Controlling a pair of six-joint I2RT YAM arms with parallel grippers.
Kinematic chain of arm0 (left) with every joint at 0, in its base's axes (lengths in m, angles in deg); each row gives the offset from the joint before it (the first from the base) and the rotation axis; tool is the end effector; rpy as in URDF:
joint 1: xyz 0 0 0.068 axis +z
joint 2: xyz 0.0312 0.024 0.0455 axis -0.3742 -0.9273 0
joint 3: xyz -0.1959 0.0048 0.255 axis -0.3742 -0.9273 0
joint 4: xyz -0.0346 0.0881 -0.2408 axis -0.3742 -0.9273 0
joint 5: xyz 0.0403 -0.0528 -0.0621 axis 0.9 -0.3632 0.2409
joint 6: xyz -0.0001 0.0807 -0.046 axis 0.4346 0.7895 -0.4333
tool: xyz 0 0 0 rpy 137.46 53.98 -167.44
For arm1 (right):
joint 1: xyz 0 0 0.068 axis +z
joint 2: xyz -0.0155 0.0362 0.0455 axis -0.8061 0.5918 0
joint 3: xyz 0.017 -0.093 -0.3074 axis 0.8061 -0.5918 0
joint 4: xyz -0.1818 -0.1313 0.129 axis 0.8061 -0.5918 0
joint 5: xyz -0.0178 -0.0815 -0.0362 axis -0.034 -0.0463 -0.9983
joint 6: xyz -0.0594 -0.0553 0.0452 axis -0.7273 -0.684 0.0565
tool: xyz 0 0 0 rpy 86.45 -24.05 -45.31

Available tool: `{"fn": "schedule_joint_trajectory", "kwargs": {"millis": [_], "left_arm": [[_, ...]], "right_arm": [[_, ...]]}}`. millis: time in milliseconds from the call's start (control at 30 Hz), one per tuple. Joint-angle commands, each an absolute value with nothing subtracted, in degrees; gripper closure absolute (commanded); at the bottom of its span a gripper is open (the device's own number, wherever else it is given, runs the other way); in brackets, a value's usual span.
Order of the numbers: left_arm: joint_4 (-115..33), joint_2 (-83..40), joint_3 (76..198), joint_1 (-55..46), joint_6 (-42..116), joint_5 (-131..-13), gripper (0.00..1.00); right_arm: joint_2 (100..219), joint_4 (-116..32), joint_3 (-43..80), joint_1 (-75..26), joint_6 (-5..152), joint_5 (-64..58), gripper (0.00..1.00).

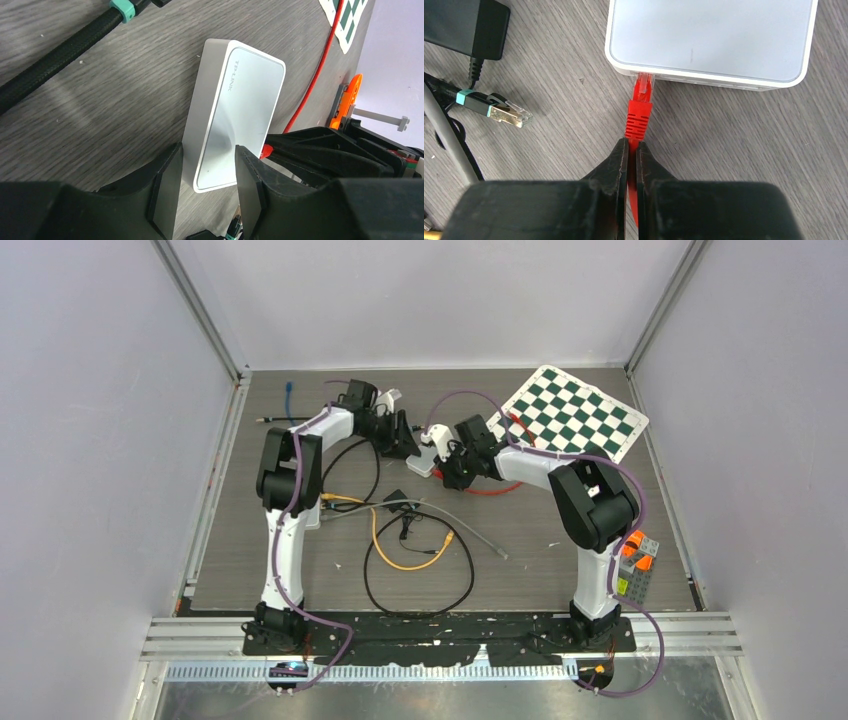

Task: Insert the plug into the switch port
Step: Insert the connector into the switch port.

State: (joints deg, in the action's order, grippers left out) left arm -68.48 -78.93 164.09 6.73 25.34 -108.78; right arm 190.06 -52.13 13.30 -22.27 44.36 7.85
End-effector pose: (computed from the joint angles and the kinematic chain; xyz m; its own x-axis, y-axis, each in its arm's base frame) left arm 0.5025 -0.1986 0.1431 -0.9730 -0.0194 -0.2302 0.1678 0.6255 -0.7620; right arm 0.3719 0.2583 0.1669 -0.3756 -0.6492 -0.6614 -0.8650 0.5017 -0.0013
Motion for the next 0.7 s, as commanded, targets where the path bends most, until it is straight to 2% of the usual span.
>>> {"fn": "schedule_joint_trajectory", "kwargs": {"millis": [0, 367, 667], "left_arm": [[-70.27, -75.46, 161.81, 5.63, 25.63, -113.85, 0.55], [-58.43, -73.43, 153.71, 4.69, 18.99, -118.84, 0.58], [-56.65, -72.68, 151.01, 4.24, 18.86, -119.86, 0.59]], "right_arm": [[189.31, -51.75, 14.65, -21.19, 46.05, 6.14, 0.95], [190.77, -54.04, 18.57, -19.94, 46.46, 4.34, 0.95], [192.49, -57.60, 22.69, -19.53, 45.38, 3.31, 0.95]]}}
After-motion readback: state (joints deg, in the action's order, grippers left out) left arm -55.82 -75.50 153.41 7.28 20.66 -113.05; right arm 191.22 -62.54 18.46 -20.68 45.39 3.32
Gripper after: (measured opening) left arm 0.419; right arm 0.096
